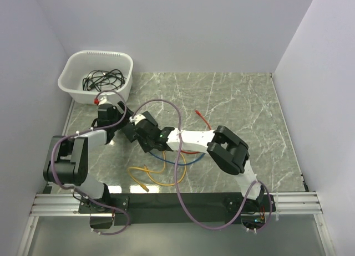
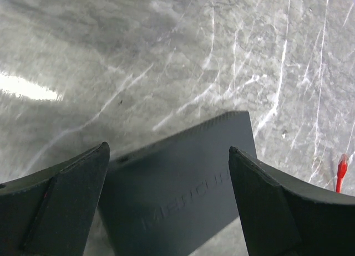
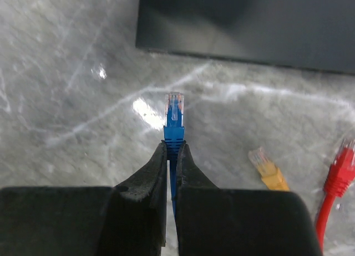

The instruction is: Insert the plug into the switch port

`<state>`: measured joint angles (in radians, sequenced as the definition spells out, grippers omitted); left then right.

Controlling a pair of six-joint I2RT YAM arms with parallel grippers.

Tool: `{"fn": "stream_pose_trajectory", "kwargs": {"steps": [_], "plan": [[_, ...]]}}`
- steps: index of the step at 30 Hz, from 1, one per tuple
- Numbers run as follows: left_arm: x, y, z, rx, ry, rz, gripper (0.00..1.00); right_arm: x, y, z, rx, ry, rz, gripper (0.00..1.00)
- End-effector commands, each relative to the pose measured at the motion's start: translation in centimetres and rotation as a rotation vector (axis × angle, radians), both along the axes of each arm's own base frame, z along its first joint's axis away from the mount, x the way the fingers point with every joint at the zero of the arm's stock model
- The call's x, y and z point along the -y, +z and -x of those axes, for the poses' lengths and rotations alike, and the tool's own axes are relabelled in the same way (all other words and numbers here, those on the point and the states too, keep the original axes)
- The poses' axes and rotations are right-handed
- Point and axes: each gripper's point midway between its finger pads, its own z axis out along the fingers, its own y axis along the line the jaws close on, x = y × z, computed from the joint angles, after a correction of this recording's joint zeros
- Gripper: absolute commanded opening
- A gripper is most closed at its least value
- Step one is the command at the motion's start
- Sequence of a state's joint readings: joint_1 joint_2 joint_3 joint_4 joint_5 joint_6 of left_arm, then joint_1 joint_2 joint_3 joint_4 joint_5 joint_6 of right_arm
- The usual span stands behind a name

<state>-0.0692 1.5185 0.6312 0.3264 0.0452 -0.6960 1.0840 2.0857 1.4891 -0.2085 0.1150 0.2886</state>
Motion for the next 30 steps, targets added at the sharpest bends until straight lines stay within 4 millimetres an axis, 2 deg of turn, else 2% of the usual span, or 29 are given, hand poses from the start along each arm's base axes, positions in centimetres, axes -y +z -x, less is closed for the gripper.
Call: {"fn": "stream_pose_trajectory", "kwargs": {"steps": [1,6,10,15,21,30], "plan": [[0.3,1.1,-2.1,0.04,-0.029,0.026,0.94,-2.0,1.6,-1.1,0.036,-0.009,-0.058,0.0],[-0.3,1.0,-3.3,0.037,-0.022,0.028,0.94,-2.3,1.3,-1.1,0.03,-0.009,-0.06,0.0],[0.3,0.8,-4.0,0.008,-0.044,0.052,0.92,-2.2,1.1,-1.2,0.029,-0.014,-0.057,0.0],[1.1,0.0,-2.2,-0.007,-0.056,0.113,0.89,-1.9,0.6,-1.2,0.033,-0.019,-0.047,0.0],[1.6,0.4,-0.4,-0.001,-0.051,0.166,0.89,-2.0,0.5,-1.4,0.039,-0.026,-0.049,0.0],[1.4,-0.3,0.4,-0.026,-0.043,0.151,0.89,-2.3,0.1,-2.0,0.052,-0.038,-0.032,0.0]]}}
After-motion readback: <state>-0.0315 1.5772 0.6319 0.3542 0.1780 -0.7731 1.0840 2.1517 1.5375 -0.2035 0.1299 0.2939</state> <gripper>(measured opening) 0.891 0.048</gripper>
